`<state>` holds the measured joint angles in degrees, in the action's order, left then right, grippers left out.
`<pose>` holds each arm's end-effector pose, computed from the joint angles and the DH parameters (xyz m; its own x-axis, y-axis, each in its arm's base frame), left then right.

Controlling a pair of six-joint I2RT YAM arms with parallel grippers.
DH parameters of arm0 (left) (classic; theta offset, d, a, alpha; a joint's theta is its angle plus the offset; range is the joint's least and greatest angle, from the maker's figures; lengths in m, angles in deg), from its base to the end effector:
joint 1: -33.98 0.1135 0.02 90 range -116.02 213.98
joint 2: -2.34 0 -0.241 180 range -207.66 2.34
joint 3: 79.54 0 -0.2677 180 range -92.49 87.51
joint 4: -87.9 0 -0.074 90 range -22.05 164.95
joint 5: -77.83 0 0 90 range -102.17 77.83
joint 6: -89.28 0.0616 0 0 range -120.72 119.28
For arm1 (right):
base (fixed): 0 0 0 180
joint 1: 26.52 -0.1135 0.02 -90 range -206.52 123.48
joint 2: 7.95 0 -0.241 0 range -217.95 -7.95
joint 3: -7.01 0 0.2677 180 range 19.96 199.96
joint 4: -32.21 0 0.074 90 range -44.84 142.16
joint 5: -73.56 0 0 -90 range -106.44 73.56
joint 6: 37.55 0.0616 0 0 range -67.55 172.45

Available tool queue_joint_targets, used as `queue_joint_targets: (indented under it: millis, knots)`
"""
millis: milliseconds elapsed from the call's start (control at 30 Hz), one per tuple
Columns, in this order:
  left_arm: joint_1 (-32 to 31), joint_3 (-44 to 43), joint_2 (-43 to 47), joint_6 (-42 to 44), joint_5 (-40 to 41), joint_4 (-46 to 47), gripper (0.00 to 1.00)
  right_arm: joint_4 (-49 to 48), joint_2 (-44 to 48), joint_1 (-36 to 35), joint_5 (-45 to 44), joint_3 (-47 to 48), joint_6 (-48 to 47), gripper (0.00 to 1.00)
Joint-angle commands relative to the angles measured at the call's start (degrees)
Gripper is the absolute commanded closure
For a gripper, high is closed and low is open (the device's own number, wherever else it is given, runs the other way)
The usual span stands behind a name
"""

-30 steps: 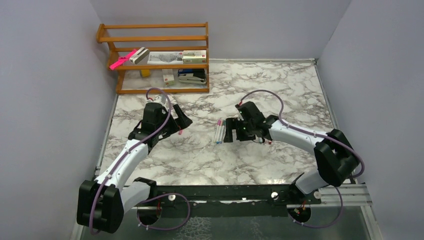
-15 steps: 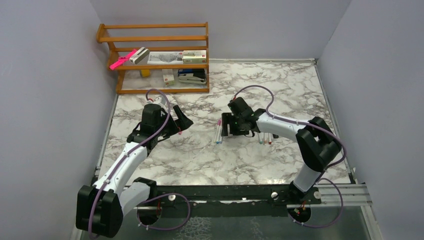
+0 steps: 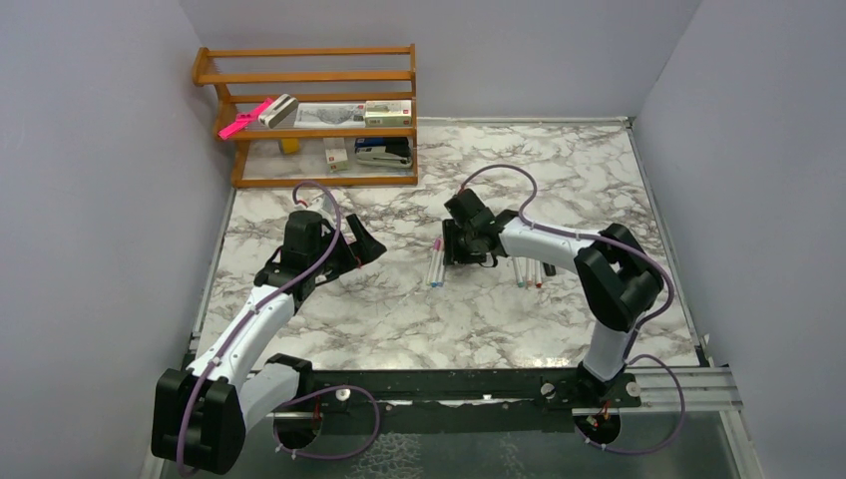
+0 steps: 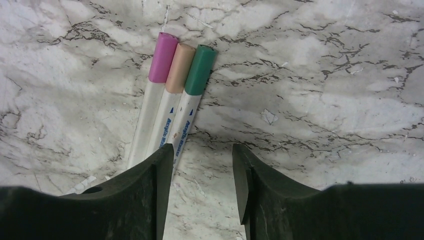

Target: Open the pen caps

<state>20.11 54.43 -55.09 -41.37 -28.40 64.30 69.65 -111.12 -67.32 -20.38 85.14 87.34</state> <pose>0.2500 -0.0795 0.1873 -0.7172 -0.4672 -0.5171 -0.0195 0.7552 -0.6553 0.2905 0.2451 0.1147 -0.9098 -0.0315 -0.4139 -0.1310 0.9679 0.2143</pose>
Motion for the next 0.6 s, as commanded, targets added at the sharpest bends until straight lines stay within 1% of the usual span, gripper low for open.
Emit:
queue_joint_targets:
  millis: [0, 233, 433, 500, 567]
  knots:
    - [0.33, 0.6, 0.7, -0.4, -1.64, 1.69, 0.01, 1.68, -2.51, -1.39, -3.03, 2.87, 0.78, 0.55]
    - [0.33, 0.75, 1.44, -0.31, -1.77, 1.25, 0.01, 3.99, -5.62, -3.2, -5.31, 5.97, 1.22, 0.55]
    - [0.33, 0.71, 1.99, -0.23, -1.83, 0.97, 0.01, 5.19, -6.66, -3.99, -6.86, 6.19, 1.57, 0.55]
    - [0.33, 0.99, 2.12, -0.31, -1.94, 1.12, 0.01, 5.12, -6.77, -4.02, -7.08, 5.78, 1.71, 0.56]
    - [0.33, 1.25, 2.15, -0.48, -2.07, 1.29, 0.01, 5.06, -6.84, -4.1, -7.18, 5.1, 1.83, 0.62]
